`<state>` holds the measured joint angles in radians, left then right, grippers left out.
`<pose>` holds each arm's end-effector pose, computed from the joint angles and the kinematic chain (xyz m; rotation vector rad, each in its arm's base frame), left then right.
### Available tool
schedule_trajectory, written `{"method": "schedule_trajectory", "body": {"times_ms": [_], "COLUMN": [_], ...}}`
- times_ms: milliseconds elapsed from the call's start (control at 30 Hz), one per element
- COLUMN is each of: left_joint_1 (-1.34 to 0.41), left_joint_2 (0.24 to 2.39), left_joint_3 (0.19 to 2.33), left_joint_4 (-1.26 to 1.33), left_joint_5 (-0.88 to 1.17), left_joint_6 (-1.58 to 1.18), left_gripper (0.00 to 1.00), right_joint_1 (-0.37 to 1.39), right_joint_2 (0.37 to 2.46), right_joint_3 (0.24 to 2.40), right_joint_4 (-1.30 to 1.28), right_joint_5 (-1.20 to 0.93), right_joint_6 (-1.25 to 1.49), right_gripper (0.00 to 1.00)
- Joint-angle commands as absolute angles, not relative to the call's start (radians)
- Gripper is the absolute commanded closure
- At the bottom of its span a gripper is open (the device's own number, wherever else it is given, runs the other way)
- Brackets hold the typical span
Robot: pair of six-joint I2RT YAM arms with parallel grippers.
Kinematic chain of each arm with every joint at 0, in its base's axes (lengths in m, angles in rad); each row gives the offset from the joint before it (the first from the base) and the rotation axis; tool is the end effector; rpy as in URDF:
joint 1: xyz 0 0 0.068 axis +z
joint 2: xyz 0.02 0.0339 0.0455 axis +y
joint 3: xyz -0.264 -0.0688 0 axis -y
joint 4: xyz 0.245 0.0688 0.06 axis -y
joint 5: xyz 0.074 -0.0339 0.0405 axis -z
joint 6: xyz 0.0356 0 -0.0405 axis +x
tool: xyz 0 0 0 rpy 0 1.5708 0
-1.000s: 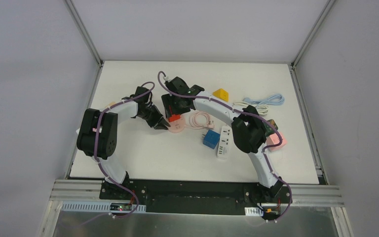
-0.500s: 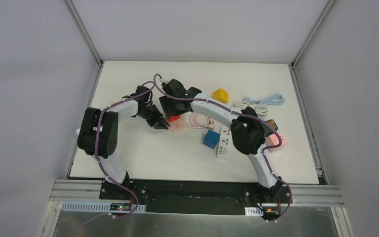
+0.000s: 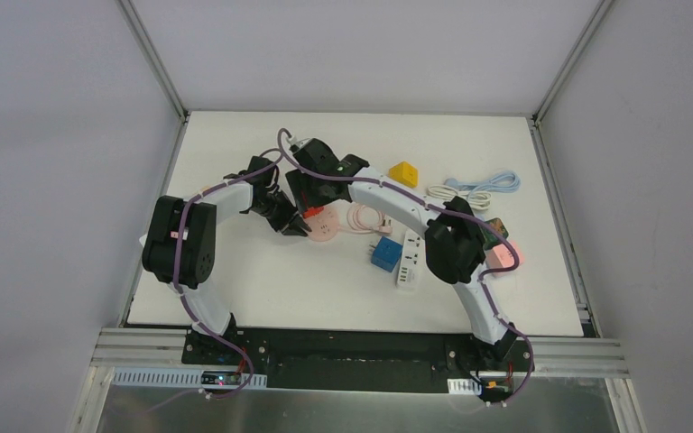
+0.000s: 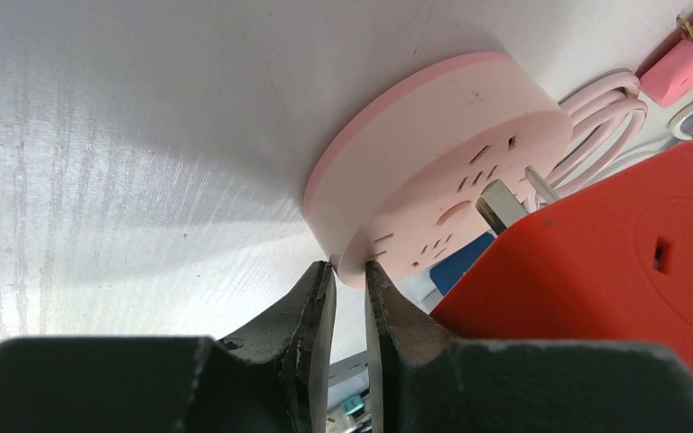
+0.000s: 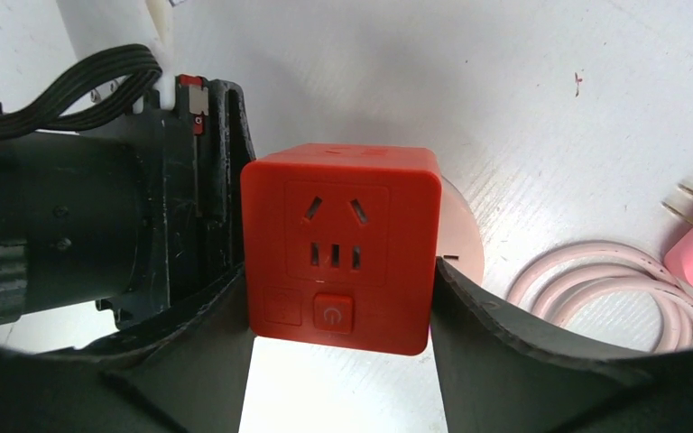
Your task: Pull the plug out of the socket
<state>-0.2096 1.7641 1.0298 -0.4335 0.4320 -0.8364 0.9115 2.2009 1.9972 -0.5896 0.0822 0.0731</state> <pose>0.3241 -0.0842 0.1551 -0.7675 2.7882 -0.8439 0.3113 0.3969 0.2580 -0.9372 2.2022 0.3766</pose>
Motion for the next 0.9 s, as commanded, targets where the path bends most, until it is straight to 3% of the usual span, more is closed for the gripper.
{"method": "schedule_trajectory", "body": {"times_ms": [0, 133, 433, 633, 867], "left_joint_1": [-0.219, -0.218, -0.218, -0.218, -0.218], "left_joint_2": [1.844, 1.805, 1.660, 1.537, 1.378], "left_joint_3": [0.973, 0.983, 1.087, 1.110, 1.114], "left_joint_4": [-0.519, -0.492, -0.534, -0.584, -0.655], "left_joint_5": [0.211, 0.250, 0.273, 0.239, 0.155], "left_joint_6": [-0.783, -0.769, -0.737, -0.724, -0.685], "left_gripper": [0.82, 0.76, 0.52, 0.40, 0.34], "right_joint_1": [0.886, 0.853, 0.697, 0.619, 0.577], "right_joint_2": [2.094, 2.063, 2.007, 2.079, 2.169], "right_joint_3": [2.037, 1.994, 1.848, 1.850, 1.902], "right_joint_4": [-0.528, -0.504, -0.385, -0.341, -0.320], "right_joint_5": [0.042, 0.047, -0.078, -0.212, -0.307], "right_joint_6": [0.129, 0.170, 0.389, 0.469, 0.522], "right_gripper": [1.00, 1.00, 1.00, 0.83, 0.66]}}
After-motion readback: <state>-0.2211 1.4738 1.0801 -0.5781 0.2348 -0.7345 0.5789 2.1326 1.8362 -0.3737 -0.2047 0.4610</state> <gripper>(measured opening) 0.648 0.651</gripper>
